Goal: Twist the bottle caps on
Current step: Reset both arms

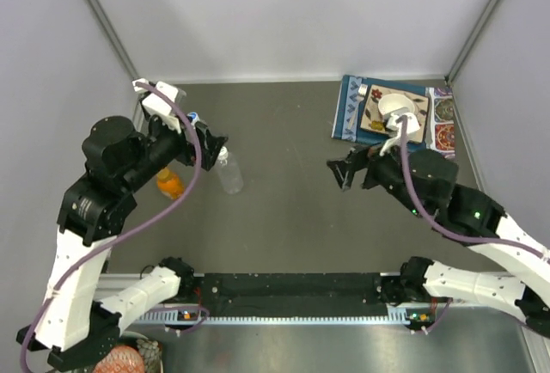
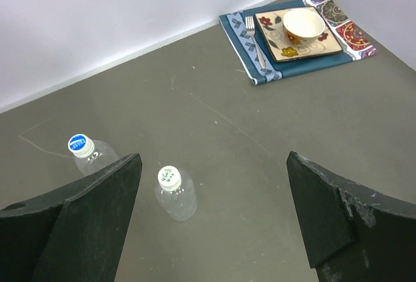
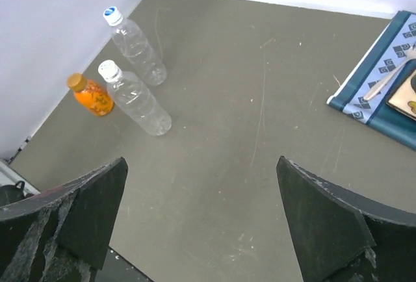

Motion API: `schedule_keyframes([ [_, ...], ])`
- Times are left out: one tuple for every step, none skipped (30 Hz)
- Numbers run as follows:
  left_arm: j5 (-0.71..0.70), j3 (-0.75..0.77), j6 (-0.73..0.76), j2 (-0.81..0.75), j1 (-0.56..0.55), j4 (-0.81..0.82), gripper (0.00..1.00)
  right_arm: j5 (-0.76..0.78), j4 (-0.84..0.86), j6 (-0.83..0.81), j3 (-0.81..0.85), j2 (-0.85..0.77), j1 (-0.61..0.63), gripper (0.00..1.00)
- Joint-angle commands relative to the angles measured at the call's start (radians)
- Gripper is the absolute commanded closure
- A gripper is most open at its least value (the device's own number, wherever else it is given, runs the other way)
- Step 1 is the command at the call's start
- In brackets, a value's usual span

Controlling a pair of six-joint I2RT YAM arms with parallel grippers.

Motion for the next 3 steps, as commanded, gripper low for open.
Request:
schedule_keyframes([
  [-0.008, -0.031, 0.013, -0.012, 0.004, 0.058, 0.01, 0.04, -0.096, 0.038, -0.005, -0.018, -0.004, 0.01],
  [-0.011, -0.034, 0.013, -0.015, 0.004, 0.059, 0.01, 0.043, -0.105, 0.04, 0.002, -0.018, -0.002, 0.01],
  [-0.009, -0.035, 0.013, -0.018, 0.004, 0.059, 0.01, 0.042, -0.115, 0.037, 0.002, -0.02, -0.002, 0.01],
])
